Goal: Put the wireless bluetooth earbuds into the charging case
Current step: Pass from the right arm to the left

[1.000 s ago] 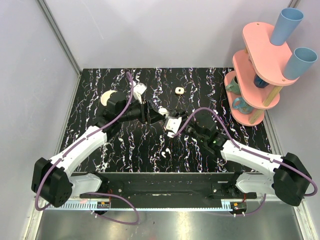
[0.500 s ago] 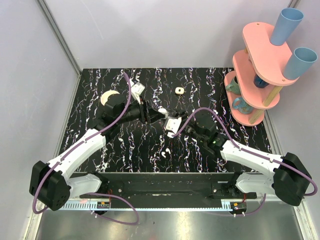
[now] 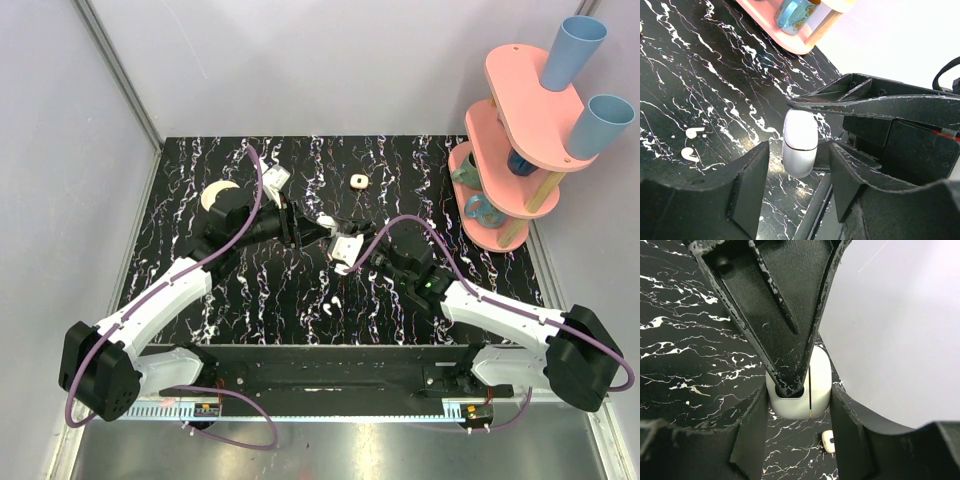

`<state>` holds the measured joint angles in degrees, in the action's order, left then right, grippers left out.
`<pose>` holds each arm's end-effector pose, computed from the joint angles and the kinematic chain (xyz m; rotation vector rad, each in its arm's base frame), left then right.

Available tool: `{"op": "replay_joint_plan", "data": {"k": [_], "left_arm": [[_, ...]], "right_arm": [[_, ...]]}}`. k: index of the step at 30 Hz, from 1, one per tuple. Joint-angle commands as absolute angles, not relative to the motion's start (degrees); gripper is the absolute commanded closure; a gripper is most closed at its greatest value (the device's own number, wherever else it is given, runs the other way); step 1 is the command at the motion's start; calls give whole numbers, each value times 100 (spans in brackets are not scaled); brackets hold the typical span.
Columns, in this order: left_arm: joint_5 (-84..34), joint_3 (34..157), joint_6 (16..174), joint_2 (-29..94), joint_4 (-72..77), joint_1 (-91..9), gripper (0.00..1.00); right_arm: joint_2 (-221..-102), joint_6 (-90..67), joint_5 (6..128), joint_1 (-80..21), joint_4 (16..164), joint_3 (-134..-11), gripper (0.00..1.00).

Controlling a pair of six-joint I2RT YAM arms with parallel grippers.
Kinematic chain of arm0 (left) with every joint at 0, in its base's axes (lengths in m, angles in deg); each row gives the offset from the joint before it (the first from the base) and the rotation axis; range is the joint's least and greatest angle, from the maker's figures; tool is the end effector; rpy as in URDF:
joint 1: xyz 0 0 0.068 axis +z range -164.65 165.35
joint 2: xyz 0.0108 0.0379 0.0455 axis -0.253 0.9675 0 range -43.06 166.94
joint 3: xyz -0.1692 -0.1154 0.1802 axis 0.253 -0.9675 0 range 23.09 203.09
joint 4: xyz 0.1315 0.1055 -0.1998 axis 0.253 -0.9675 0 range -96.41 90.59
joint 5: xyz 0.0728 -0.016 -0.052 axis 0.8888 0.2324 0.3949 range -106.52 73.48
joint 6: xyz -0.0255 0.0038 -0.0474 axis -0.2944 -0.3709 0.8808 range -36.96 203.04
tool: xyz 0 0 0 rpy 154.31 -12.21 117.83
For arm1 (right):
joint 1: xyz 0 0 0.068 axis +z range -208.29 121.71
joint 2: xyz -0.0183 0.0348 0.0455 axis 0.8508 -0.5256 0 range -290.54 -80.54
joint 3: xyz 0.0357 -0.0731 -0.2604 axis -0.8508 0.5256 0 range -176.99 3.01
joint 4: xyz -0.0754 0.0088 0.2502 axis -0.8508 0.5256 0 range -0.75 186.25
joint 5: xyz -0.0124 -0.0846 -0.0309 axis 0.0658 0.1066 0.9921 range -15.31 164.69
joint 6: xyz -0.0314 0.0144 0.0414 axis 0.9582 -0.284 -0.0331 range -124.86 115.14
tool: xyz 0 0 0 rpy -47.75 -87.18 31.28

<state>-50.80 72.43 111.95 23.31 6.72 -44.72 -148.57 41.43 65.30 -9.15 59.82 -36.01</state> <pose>0.2215 -0.1514 0.3213 0.4895 1.8439 -1.2478 0.1747 0.2108 0.2928 -1.2413 0.9545 0.1673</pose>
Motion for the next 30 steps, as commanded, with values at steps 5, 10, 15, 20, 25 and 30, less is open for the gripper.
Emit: {"op": "replay_joint_plan", "data": {"k": [5, 10, 15, 20, 25, 30], "left_arm": [[-5053, 7275, 11160, 2312, 947, -4497, 49], [-5053, 7283, 11160, 2339, 921, -4497, 54], [-5053, 7292, 11134, 2374, 842, -4506, 53], [-5053, 7310, 11108, 2392, 841, -4506, 61], [-5053, 7310, 11090, 2383, 841, -4515, 74], [-5053, 7310, 11055, 2383, 841, -4515, 80]], "right_arm": [[-14919, 4076, 6695, -846, 5444, -3584, 100], [-14945, 4058, 6722, -846, 5365, -3566, 100], [-14980, 4050, 6739, -846, 5321, -3566, 100], [-14963, 4049, 6730, -846, 5330, -3566, 100], [-14971, 4023, 6739, -846, 5330, -3566, 100], [-14954, 4006, 6669, -837, 5356, -3566, 100]]}}
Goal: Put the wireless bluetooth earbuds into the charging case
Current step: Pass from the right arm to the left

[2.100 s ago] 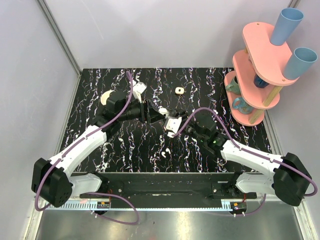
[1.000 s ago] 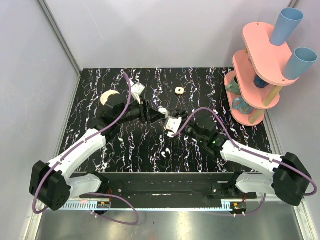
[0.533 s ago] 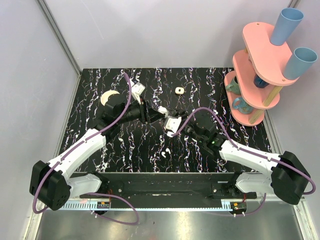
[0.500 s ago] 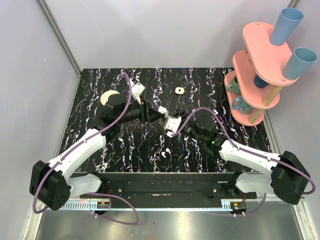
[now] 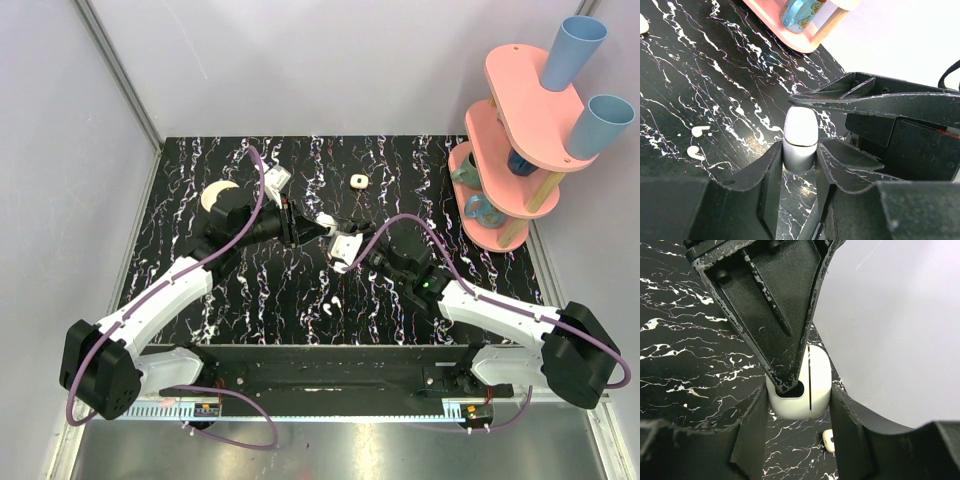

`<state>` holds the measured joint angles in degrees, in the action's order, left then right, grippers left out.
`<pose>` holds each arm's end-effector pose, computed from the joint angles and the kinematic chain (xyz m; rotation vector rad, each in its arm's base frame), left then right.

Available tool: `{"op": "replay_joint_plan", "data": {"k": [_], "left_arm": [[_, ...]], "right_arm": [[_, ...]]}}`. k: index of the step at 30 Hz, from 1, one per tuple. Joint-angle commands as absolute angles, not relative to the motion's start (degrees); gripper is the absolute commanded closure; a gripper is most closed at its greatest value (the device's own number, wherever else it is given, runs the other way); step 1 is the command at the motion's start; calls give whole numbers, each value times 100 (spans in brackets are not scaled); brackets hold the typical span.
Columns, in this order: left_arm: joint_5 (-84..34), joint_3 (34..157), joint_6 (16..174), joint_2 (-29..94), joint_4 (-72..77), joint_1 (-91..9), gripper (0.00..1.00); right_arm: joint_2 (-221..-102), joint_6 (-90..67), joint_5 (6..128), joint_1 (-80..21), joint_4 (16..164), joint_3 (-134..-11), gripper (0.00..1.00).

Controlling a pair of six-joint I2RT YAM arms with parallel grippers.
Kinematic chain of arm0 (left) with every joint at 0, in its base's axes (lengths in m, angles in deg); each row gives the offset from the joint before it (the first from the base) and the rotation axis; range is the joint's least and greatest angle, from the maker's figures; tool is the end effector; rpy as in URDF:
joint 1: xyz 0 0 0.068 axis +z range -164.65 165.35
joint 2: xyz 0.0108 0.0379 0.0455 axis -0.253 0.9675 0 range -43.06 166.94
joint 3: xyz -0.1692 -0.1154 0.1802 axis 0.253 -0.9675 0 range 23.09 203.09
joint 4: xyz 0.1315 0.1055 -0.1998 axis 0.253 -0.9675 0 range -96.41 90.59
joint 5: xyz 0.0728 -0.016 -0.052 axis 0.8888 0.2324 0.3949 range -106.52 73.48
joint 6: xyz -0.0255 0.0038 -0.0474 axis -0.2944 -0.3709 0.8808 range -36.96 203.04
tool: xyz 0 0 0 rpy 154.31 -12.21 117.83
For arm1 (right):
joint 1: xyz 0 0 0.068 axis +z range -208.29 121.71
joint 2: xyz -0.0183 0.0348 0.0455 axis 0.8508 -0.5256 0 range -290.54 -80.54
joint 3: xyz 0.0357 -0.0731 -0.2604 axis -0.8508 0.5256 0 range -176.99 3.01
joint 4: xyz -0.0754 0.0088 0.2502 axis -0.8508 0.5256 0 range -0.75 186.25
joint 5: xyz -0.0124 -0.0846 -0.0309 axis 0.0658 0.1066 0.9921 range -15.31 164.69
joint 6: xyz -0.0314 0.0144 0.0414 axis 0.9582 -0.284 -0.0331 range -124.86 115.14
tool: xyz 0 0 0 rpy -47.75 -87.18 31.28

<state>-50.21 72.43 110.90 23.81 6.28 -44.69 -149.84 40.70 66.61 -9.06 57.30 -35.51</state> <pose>0.2233 -0.1520 0.3183 0.4934 1.8539 -1.2259 0.1772 0.2131 0.2889 -1.2154 0.9663 0.1600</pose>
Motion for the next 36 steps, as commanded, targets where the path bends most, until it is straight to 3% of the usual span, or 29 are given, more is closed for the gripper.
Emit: {"op": "replay_joint_plan", "data": {"k": [1, 4, 18, 23, 27, 28, 29, 30, 32, 33, 36], "left_arm": [[-5036, 7327, 11046, 2383, 824, -4524, 80], [-5036, 7371, 11029, 2392, 780, -4515, 71], [-5106, 7442, 11028, 2471, 674, -4524, 63], [-5115, 7450, 11011, 2488, 666, -4515, 69], [-5141, 7468, 10950, 2523, 674, -4524, 89], [-5141, 7468, 10923, 2532, 640, -4524, 100], [-5141, 7468, 10862, 2532, 622, -4533, 100], [-5141, 7451, 10818, 2550, 622, -4533, 100], [-5071, 7398, 10739, 2524, 630, -4533, 100], [-5019, 7372, 10660, 2480, 657, -4533, 100], [-4633, 7144, 10493, 2261, 927, -4533, 100]], "right_arm": [[-14945, 4006, 6643, -846, 5365, -3566, 100], [-14936, 4032, 6564, -837, 5383, -3549, 100], [-14954, 4146, 6555, -828, 5506, -3575, 100], [-14954, 4146, 6555, -829, 5506, -3575, 100], [-14945, 4146, 6511, -828, 5523, -3566, 100], [-14936, 4146, 6493, -828, 5532, -3566, 96], [-14928, 4120, 6502, -828, 5523, -3566, 66], [-14919, 4024, 6546, -828, 5480, -3566, 52], [-14901, 3892, 6668, -829, 5331, -3540, 35], [-14884, 3770, 6713, -828, 5260, -3522, 20], [-14743, 3427, 6888, -828, 4918, -3408, 1]]}}
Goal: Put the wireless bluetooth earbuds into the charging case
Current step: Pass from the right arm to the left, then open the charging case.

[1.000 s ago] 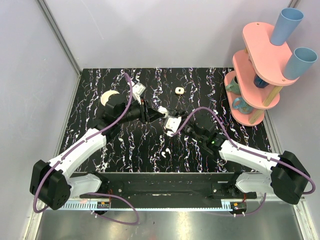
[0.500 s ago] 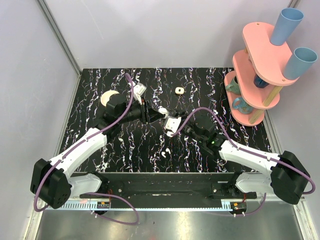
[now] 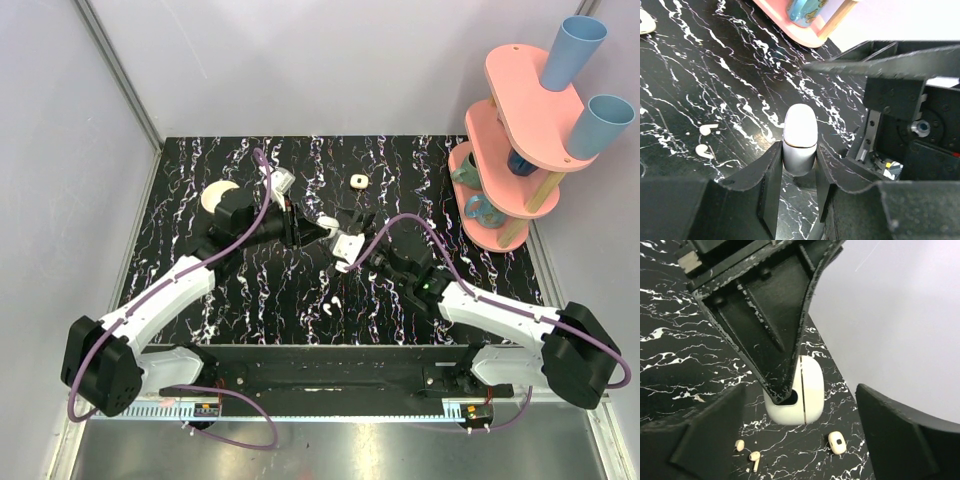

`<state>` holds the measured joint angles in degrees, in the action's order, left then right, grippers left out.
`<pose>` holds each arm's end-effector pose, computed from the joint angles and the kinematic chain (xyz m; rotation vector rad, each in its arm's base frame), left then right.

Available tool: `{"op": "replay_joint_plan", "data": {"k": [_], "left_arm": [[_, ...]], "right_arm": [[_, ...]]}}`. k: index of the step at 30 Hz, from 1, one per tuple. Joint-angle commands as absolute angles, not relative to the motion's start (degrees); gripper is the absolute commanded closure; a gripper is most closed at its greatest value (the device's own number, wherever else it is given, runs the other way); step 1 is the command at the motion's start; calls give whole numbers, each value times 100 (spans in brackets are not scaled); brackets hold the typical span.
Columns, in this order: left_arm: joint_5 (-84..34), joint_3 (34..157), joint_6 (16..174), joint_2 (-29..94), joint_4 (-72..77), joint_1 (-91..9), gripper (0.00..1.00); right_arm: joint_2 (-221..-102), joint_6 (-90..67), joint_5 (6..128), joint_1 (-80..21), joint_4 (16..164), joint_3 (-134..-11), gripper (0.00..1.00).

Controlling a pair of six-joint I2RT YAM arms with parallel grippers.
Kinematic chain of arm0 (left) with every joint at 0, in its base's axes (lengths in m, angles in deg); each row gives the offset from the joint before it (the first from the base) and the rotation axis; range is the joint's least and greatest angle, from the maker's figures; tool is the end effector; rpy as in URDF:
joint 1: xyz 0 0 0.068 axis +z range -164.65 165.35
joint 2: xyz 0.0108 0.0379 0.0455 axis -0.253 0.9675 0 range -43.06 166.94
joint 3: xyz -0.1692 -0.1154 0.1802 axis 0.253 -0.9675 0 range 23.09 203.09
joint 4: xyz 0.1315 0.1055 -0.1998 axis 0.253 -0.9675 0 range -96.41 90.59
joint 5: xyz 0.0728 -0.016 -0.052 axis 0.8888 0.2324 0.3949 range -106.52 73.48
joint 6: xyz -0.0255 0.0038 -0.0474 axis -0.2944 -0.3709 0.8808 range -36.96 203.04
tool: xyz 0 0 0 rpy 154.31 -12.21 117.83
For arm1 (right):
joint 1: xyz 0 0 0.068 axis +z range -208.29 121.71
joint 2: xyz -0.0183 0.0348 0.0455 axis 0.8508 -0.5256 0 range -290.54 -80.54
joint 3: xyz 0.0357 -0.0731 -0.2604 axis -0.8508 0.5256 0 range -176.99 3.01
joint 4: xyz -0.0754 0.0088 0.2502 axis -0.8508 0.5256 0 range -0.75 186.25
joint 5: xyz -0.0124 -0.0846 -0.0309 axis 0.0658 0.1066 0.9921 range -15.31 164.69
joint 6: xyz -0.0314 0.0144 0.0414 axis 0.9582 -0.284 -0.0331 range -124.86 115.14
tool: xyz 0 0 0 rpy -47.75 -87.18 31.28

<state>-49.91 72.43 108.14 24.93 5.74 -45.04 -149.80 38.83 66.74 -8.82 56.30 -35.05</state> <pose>0.2258 -0.1551 0.3124 0.5323 1.8630 -1.1925 0.1759 0.2132 0.2881 -1.1939 0.9781 0.1869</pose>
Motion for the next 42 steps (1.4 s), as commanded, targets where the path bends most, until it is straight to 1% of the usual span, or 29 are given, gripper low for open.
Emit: {"op": "replay_joint_plan", "data": {"k": [1, 5, 7, 8, 9, 10, 11, 12, 13, 14, 15, 16, 17, 18, 20, 26, 27, 29, 38, 42], "left_arm": [[-4475, 6978, 10458, 2199, 1060, -4524, 100], [-4149, 6643, 10352, 1909, 1666, -4515, 100], [-3982, 6241, 10369, 1715, 2429, -4506, 100], [-3929, 6090, 10395, 1636, 2719, -4498, 100], [-3867, 5958, 10431, 1531, 3253, -4506, 100], [-3771, 5730, 10440, 1487, 3511, -4498, 100], [-3779, 5632, 10431, 1451, 3722, -4497, 100], [-3788, 5483, 10370, 1434, 4081, -4497, 100], [-3762, 5403, 10361, 1425, 4302, -4497, 100], [-3761, 5290, 10326, 1451, 4600, -4506, 100], [-3744, 4940, 10334, 1468, 5456, -4498, 100], [-3648, 4745, 10369, 1503, 5978, -4497, 100], [-3551, 4543, 10456, 1582, 6488, -4506, 100], [-3411, 4245, 10466, 1670, 7371, -4506, 100], [-3357, 4068, 10457, 1872, 8184, -4506, 100], [-3611, 3795, 10169, 2496, 9593, -4524, 100], [-3873, 3873, 10072, 2532, 9604, -4524, 100], [-3806, 3873, 10001, 2550, 9604, -4568, 100], [-4481, 3917, 9816, 2216, 9595, -4585, 100], [-4552, 3865, 9824, 2005, 9604, -4612, 100]], "right_arm": [[-14691, 3339, 6958, -828, 4856, -3382, 0], [-14296, 2873, 7432, -828, 4855, -3329, 0], [-14137, 2206, 7871, -828, 4890, -3372, 0], [-13997, 1882, 8482, -828, 5169, -3564, 0], [-13952, 1157, 8854, -837, 5476, -3740, 0], [-13943, 784, 9188, -863, 5949, -3985, 0], [-14013, 458, 9392, -1064, 7207, -4649, 0], [-14092, -154, 9324, -1179, 7820, -4986, 0], [-14310, -439, 9071, -1354, 8331, -5312, 0], [-14408, -972, 8851, -1626, 9223, -5846, 0], [-14496, -1117, 8579, -1767, 9511, -6060, 0], [-14593, -1223, 8150, -1830, 9714, -6323, 0], [-14611, -1494, 8041, -1909, 9924, -6395, 0], [-14620, -1644, 7910, -1962, 9996, -6457, 0], [-14620, -1925, 7173, -2050, 10110, -6571, 0], [-14813, -2392, 5897, -2050, 10568, -6888, 0], [-14857, -2393, 5791, -2050, 10612, -6906, 0], [-14936, -2428, 5571, -2050, 10665, -6862, 0], [-15191, -2761, 5377, -2050, 10718, -6827, 0], [-15314, -2771, 5157, -2050, 10682, -6862, 1]]}}
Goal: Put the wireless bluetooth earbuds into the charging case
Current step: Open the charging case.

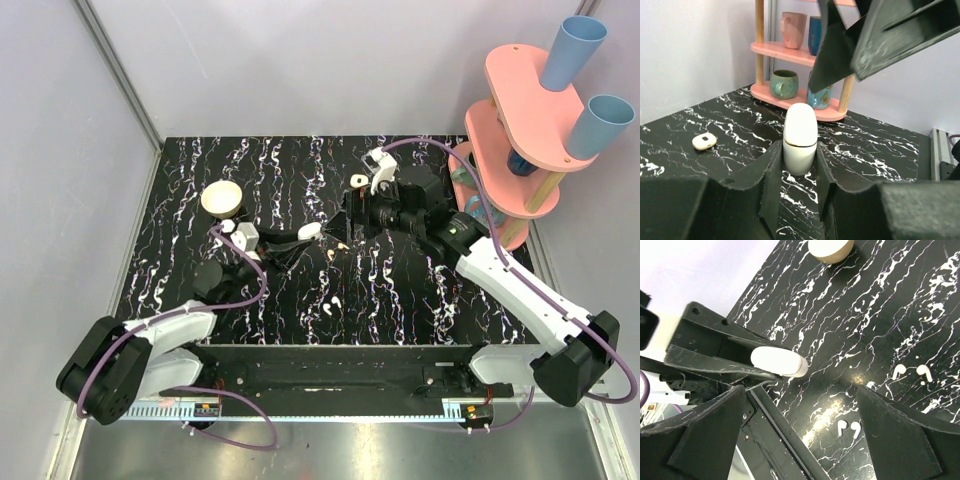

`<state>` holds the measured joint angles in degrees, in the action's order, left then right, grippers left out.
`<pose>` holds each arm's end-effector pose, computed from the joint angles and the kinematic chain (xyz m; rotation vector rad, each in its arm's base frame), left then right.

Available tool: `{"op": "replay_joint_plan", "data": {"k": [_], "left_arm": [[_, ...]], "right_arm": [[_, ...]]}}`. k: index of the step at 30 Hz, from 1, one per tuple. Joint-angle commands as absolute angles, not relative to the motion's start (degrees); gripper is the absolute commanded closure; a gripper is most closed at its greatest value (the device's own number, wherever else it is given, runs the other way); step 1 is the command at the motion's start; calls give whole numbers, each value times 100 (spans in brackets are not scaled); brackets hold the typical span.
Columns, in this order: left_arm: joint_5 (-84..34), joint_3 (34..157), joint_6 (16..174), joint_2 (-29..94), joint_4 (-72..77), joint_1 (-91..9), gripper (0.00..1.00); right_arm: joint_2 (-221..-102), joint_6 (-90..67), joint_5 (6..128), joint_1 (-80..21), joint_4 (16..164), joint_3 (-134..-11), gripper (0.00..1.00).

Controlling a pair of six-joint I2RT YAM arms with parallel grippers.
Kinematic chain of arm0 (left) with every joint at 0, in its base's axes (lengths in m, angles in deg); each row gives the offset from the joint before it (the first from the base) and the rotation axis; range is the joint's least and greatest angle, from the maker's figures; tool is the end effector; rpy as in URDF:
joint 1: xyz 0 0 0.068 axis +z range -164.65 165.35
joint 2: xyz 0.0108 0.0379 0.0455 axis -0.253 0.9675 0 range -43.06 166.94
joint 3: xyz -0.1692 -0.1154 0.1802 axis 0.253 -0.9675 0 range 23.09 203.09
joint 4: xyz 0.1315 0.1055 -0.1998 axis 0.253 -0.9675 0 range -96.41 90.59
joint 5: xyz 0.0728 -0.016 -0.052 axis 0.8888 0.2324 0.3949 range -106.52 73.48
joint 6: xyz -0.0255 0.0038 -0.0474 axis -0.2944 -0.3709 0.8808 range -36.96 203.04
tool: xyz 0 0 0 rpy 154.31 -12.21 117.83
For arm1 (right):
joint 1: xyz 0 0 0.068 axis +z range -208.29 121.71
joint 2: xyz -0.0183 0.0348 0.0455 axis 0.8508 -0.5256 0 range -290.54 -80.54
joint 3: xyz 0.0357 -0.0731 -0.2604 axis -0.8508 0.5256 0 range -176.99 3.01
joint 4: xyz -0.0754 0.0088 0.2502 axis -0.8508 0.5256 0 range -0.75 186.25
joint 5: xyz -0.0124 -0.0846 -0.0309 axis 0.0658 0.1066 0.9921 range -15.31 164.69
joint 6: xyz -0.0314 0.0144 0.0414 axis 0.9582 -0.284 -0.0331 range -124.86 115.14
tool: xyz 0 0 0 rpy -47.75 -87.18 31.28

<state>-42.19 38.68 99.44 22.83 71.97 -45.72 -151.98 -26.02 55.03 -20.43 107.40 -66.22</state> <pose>0.1752 -0.1236 0.2424 0.5648 1.1735 -0.9826 0.2168 0.1836 0.3769 -0.5359 1.9700 1.0001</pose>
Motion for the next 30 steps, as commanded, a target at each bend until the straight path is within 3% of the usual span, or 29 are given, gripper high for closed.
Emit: {"op": "replay_joint_plan", "data": {"k": [1, 30], "left_arm": [[-4544, 3856, 9816, 1927, 9604, -4612, 100], [-4719, 4032, 9974, 1653, 9604, -4708, 100]], "right_arm": [[-15340, -2753, 5044, -2059, 10674, -6879, 1], [-15490, -2577, 4797, -2050, 10612, -6923, 5]]}}
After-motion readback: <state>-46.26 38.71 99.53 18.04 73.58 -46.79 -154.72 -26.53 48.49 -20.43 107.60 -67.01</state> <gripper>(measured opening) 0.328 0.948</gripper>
